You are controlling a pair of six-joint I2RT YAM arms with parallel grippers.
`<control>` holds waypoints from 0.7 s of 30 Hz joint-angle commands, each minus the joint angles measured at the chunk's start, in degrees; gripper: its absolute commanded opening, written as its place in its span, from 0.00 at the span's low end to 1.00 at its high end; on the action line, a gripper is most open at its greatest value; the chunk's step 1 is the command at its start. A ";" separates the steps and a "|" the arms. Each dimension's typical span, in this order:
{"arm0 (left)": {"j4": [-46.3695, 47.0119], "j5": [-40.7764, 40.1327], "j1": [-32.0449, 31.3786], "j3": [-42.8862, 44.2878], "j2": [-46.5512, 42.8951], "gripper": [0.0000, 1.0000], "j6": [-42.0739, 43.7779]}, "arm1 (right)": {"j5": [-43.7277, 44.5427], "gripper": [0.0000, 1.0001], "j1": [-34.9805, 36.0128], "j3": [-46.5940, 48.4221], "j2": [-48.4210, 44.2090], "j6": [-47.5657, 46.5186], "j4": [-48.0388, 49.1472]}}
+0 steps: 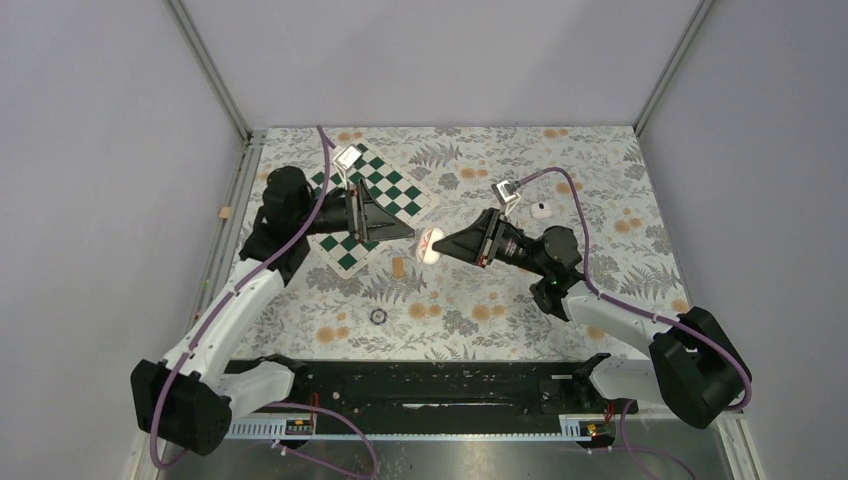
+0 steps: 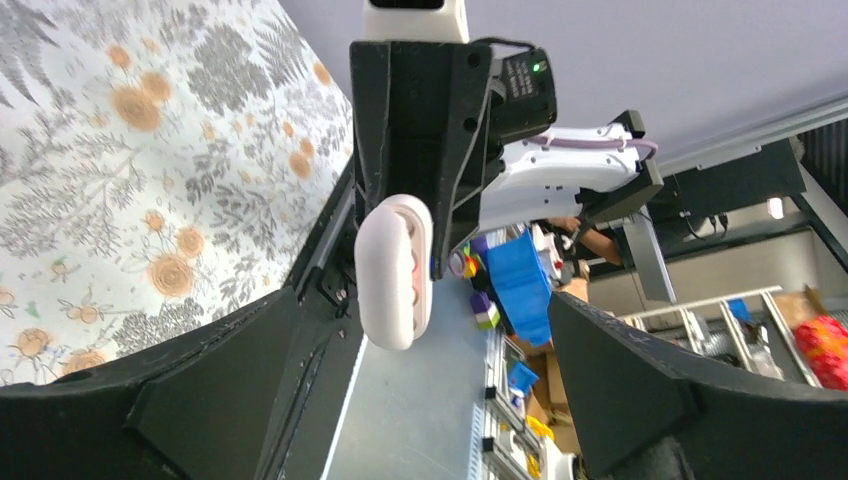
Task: Insert the wireless bluetooth earbuds into the charging case
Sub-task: Close the charging case.
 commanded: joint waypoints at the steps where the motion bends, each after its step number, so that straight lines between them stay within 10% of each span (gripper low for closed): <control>1: -5.03 -5.67 1.78 2.43 -3.89 0.97 3.75 | 0.07 0.00 0.50 1.47 -1.73 -1.52 2.20; 11: -24.84 -21.10 -2.06 6.76 0.86 0.29 12.67 | -0.34 0.00 0.57 2.57 -1.50 -0.64 3.17; 21: -27.79 -26.53 -10.01 11.18 1.62 0.25 12.87 | 0.33 0.00 0.90 2.84 -1.37 -2.46 -0.07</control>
